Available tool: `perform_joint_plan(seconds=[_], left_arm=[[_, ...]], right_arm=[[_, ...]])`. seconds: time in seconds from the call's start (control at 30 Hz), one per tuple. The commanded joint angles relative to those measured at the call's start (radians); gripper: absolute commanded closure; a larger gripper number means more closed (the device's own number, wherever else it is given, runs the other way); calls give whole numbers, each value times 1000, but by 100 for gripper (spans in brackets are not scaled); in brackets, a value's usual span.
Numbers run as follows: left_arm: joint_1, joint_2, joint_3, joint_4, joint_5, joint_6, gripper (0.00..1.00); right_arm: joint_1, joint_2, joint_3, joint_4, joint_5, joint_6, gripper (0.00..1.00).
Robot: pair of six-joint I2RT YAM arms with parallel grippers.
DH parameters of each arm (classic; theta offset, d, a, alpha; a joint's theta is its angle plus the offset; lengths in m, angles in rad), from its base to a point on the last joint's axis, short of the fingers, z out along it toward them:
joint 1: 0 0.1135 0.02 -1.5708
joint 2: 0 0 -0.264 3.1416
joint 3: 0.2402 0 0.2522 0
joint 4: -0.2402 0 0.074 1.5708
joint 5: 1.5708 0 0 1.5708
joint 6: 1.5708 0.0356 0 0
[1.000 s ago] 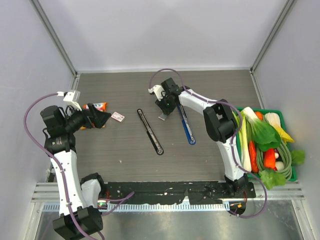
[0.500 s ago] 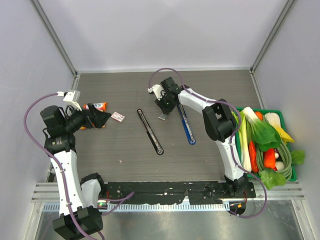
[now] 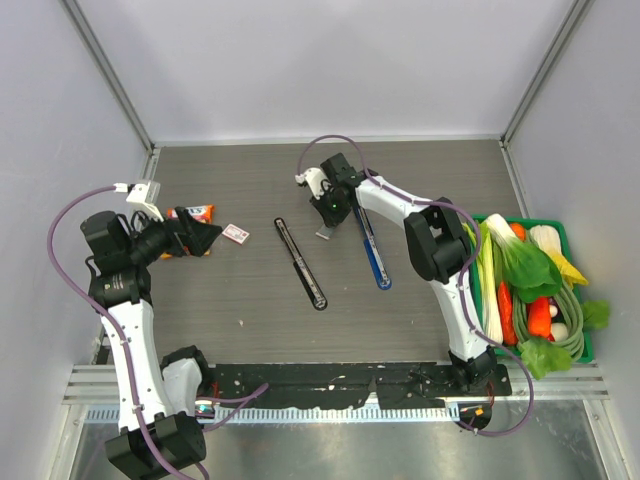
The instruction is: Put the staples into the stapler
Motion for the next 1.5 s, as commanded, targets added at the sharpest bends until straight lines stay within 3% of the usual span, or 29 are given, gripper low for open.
perform_joint_plan(seconds=[0.0,0.37,0.53,0.9,1.2,1.47], left_arm=[[8,-9,-1,43,16,5,0],[11,-6,-1,42,18,5,0],[13,-7,-3,43,16,4,0],[21,-14,-10,52,2,4,0],[30,-38,-33,85,-36,-1,0],[56,-63,-50,106,-55,-1,0]], right_arm=[[-1,-50,-9,47,35,52,87],[26,-161,-75,127,196,194,88],[58,-192,-112,133,344,271,88],[262,-402,-349,162,533,538,87],[391,-546,-513,242,524,707,87],[474,-521,-570,259,513,751,87]])
